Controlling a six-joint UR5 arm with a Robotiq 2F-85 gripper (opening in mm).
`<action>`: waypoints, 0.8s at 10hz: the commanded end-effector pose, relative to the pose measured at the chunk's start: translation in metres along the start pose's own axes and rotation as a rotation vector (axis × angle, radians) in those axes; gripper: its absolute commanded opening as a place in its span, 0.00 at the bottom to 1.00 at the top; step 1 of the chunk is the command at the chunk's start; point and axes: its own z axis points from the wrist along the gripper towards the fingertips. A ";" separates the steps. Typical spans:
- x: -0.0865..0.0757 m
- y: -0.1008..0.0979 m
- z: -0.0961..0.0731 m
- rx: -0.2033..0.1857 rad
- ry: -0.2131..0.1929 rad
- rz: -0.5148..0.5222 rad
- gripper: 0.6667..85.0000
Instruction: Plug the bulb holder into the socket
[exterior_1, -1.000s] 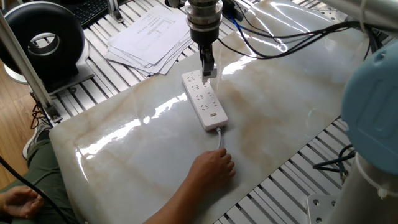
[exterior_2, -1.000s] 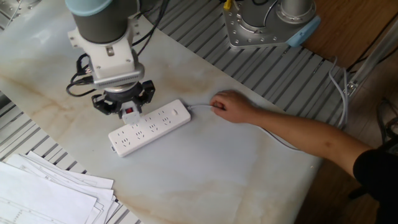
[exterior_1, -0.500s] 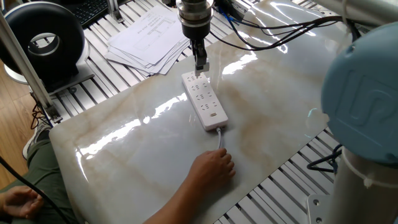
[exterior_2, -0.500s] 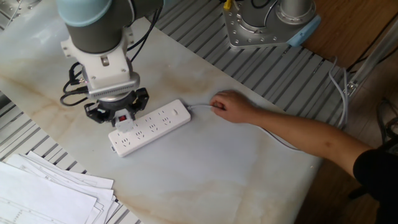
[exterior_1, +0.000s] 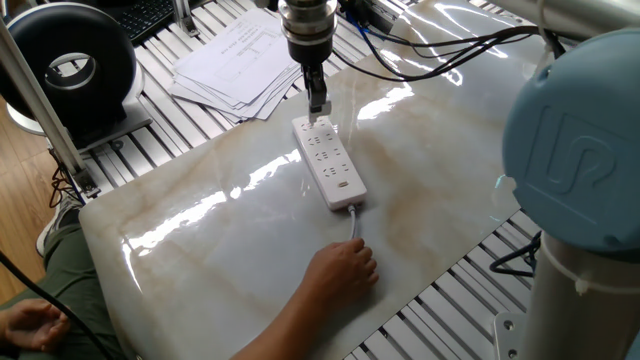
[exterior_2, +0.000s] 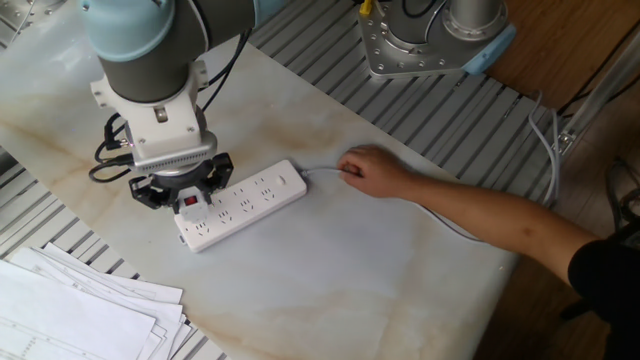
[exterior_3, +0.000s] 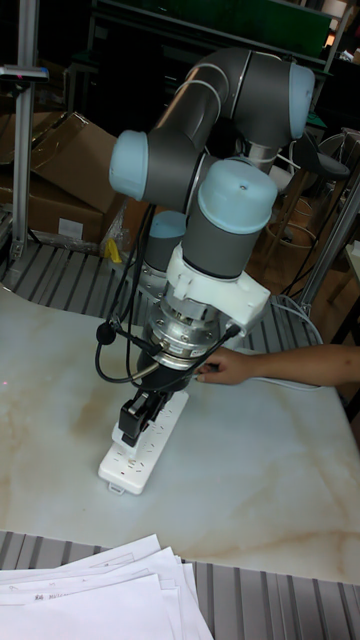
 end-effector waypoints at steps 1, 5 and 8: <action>-0.005 -0.001 0.002 -0.006 -0.014 0.014 0.01; -0.006 -0.003 0.004 -0.003 -0.013 0.017 0.01; -0.005 -0.002 0.005 -0.006 -0.012 0.015 0.01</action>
